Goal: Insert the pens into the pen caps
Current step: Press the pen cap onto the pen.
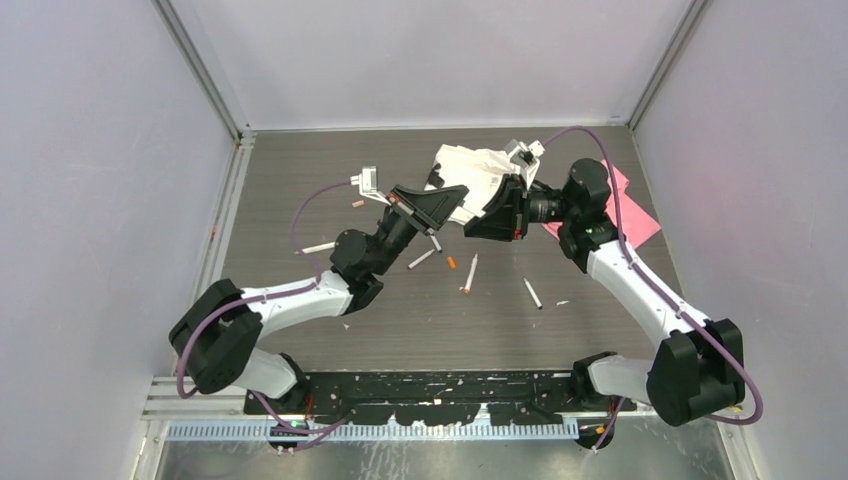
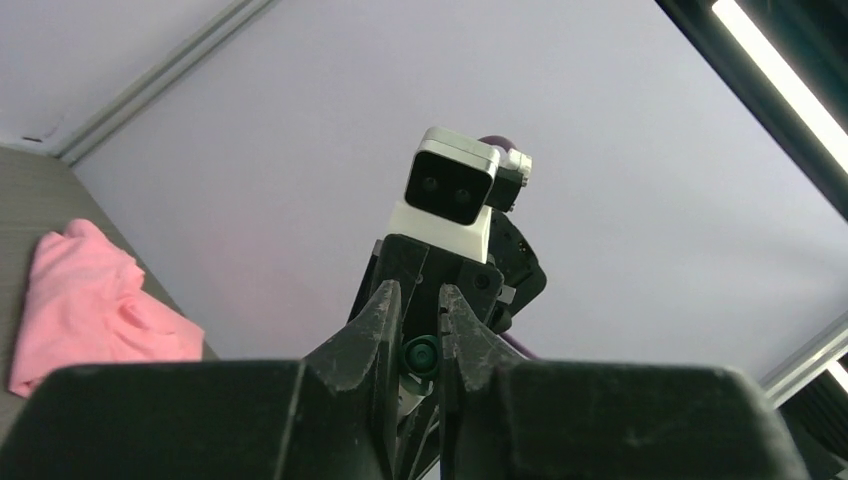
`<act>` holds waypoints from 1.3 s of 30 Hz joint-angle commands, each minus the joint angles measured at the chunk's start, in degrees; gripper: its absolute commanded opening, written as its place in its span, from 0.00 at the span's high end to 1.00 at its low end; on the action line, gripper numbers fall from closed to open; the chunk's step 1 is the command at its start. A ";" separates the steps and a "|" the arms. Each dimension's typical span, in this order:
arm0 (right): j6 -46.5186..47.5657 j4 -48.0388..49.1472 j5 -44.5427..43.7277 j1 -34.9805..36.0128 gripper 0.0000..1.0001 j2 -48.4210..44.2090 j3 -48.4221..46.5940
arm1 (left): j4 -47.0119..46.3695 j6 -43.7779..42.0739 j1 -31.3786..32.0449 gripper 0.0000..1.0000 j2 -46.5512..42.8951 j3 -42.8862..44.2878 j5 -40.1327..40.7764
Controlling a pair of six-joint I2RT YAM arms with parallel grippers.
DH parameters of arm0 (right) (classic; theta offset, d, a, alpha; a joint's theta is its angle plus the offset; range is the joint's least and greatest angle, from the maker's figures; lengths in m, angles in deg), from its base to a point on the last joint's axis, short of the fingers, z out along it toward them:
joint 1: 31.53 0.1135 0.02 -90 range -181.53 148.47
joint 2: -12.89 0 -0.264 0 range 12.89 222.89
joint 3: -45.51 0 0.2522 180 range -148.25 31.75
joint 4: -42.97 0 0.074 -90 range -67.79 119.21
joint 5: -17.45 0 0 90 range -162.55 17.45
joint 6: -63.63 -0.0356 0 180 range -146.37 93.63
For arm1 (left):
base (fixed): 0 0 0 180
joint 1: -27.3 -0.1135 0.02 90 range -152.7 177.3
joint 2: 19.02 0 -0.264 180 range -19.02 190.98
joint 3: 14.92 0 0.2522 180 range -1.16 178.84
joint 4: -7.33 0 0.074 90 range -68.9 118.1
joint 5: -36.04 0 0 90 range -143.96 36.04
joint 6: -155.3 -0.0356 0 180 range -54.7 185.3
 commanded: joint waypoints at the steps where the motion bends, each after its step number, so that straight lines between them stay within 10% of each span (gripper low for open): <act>1: 6.44 -0.28 -13.47 1.51 0.99 -2.12 -6.07 | 14.43 7.71 7.48 0.99 2.61 -1.16 -21.39; 15: -12.75 16.08 -8.98 3.87 0.99 3.72 -5.20 | 16.40 -23.16 9.09 0.99 0.77 -3.03 -28.58; 24: 14.94 -11.41 -12.20 4.08 0.99 -1.71 -8.90 | 9.61 -0.95 4.63 1.00 8.16 -0.63 -44.15; 31: 16.18 -15.36 -12.45 4.08 0.99 -1.69 -9.73 | 30.40 -12.25 3.49 1.00 -0.53 -1.51 -38.79; 39: 18.80 -17.18 -10.84 4.15 0.99 -1.50 -6.74 | 29.60 -10.03 1.08 0.84 -3.74 0.13 -29.66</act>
